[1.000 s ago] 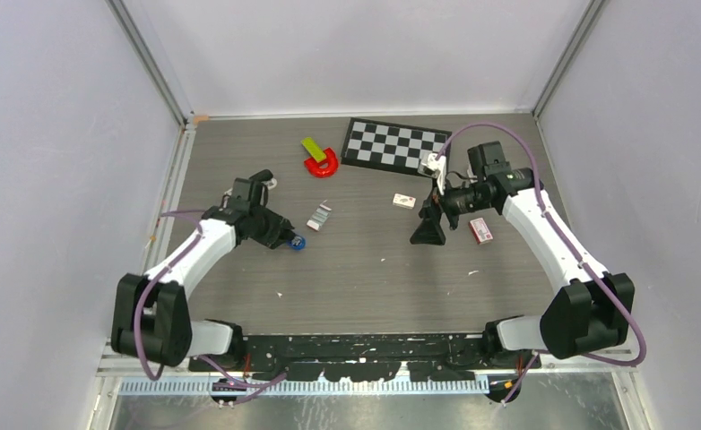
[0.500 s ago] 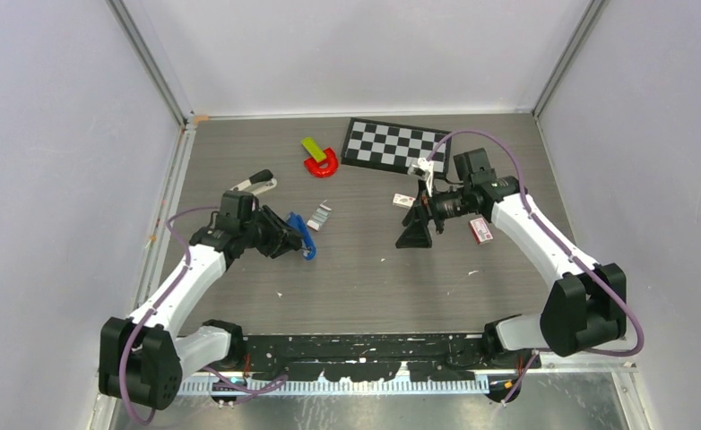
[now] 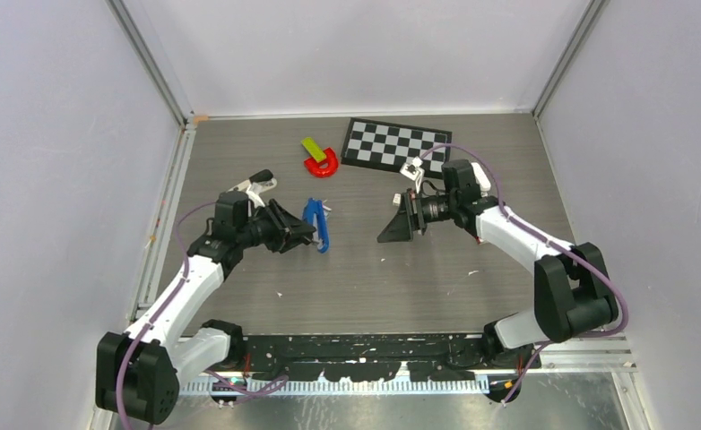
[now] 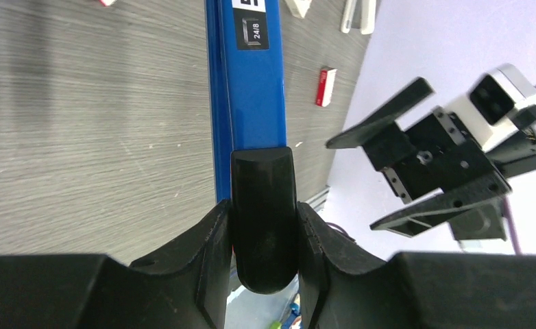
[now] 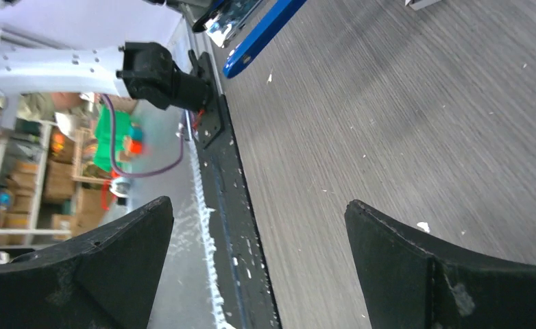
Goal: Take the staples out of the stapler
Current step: Pick up the stapler from the center of the board, then unload the staple at the center of the board.
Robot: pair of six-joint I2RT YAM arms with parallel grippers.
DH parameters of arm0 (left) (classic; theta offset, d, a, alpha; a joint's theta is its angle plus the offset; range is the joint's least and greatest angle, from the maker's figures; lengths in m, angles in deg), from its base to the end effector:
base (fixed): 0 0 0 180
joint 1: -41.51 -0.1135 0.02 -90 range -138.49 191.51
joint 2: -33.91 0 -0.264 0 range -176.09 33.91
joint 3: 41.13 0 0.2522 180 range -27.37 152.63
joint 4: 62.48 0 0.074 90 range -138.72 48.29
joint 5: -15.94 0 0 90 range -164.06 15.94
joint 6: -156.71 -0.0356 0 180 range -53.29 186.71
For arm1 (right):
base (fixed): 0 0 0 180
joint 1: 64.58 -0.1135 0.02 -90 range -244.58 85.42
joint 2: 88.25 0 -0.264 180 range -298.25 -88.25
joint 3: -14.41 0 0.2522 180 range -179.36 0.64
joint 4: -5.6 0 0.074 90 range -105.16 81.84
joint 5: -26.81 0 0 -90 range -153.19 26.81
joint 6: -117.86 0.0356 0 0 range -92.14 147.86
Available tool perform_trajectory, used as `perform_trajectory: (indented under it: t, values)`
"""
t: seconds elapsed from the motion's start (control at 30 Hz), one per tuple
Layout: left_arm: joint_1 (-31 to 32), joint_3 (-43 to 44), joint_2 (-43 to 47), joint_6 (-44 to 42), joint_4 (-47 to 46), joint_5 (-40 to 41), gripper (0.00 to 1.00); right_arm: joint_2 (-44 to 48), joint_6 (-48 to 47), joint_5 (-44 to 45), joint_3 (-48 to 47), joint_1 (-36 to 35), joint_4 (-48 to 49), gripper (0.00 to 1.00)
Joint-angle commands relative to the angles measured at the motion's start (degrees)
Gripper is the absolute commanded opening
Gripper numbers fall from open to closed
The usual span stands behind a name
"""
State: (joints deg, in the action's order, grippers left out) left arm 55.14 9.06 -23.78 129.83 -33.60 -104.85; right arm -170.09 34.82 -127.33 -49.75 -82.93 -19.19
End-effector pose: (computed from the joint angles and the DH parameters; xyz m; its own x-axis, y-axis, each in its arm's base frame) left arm 0.2028 -0.0679 0.2417 -0.7984 -0.5948 -0.0932 -0.2415 0.4582 -0.8554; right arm 0.2641 0.1213 0.2378 -0.7291 -0.1862 -0.6586 -0.6840 0.2293 0.6925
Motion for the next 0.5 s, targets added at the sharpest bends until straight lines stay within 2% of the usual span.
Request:
perform_trajectory:
  t: [0.0,0.27,0.47]
  values:
    - [2.1,-0.7,1.3,3.5,-14.5,-5.1,0.00,-2.3,27.3,1.2,3.8,-0.4,25.9,1.00]
    - [10.0,-0.7,-7.0,10.4,-32.8,0.6,0.00,-8.8,54.1,9.6,9.3,-0.3,45.9,0.99]
    - [12.1,-1.7,-15.7,17.0,-48.8,3.1,0.00,-14.3,67.2,10.3,12.3,-0.2,63.3,1.00]
